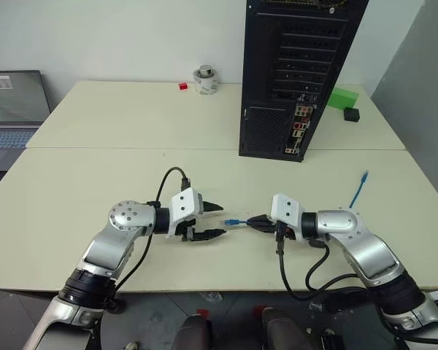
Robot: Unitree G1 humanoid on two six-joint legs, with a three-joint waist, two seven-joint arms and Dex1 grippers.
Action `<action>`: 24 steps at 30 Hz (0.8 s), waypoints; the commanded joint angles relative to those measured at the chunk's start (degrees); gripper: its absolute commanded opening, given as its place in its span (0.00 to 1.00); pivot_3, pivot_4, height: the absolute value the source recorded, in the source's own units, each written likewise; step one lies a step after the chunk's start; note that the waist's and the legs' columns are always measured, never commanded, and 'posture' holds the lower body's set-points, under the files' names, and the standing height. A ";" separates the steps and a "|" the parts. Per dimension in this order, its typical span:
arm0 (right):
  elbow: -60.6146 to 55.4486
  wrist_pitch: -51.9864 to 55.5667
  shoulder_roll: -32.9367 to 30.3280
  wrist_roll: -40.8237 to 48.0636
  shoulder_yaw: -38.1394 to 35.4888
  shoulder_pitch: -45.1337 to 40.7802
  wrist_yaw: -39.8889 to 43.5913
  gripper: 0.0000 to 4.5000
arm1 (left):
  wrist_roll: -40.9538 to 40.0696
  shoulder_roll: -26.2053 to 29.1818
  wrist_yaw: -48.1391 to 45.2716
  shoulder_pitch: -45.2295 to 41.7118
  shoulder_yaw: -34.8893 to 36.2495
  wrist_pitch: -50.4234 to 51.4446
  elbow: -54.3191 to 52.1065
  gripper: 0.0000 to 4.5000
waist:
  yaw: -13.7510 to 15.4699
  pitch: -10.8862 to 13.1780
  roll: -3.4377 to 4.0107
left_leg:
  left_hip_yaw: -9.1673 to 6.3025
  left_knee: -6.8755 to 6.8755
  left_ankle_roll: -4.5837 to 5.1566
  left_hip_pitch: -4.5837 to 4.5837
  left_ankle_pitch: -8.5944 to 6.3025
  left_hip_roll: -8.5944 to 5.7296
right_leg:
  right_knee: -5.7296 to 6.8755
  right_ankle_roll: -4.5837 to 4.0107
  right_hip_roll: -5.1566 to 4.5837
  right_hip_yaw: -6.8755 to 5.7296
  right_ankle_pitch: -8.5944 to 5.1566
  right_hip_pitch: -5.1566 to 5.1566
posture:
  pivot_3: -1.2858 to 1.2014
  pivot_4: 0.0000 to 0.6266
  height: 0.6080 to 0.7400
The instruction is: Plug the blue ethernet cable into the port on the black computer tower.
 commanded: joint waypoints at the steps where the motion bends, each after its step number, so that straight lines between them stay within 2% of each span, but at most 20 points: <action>1: -1.92 -0.29 -0.22 0.51 -0.16 -1.26 0.77 0.00 | 0.85 -0.23 -0.30 -0.92 -0.84 -1.50 0.27 0.43 | 0.00 0.00 0.00 | 0.00 0.00 0.00 0.00 0.00 0.00 | 0.00 0.00 0.00 0.00 0.00 0.00 | 0.52 0.24 1.00; 3: -1.97 -0.23 -0.18 0.50 -0.11 -1.34 0.85 0.00 | 0.95 -0.34 -0.23 -0.98 -0.86 -1.73 0.47 0.31 | 0.00 0.00 0.00 | 0.00 0.00 0.00 0.00 0.00 0.00 | 0.00 0.00 0.00 0.00 0.00 0.00 | 0.52 0.24 1.00; 9: -1.98 -0.38 0.07 0.32 0.06 -1.53 0.86 0.00 | 1.31 -0.69 0.18 -1.22 -1.01 -2.30 1.10 0.05 | 0.00 0.00 0.00 | 0.00 0.00 0.00 0.00 0.00 0.00 | 0.00 0.00 0.00 0.00 0.00 0.00 | 0.52 0.24 1.00; 23: -0.95 -1.48 0.03 -0.50 0.13 -1.87 0.76 0.00 | 1.34 -2.39 1.31 -1.66 0.25 -3.36 2.65 0.04 | 0.01 0.00 0.00 | -0.01 0.01 0.00 0.00 0.00 0.00 | 0.00 0.00 0.00 -0.01 0.00 0.00 | 0.52 0.24 1.00; 24: -0.82 -1.57 0.02 -0.55 0.11 -1.91 0.77 0.00 | 0.75 -2.60 1.26 -1.77 0.53 -2.71 2.73 0.12 | 0.01 0.00 0.00 | 0.00 0.01 0.00 0.00 0.00 0.00 | 0.00 0.00 0.00 -0.01 0.00 0.00 | 0.52 0.24 1.00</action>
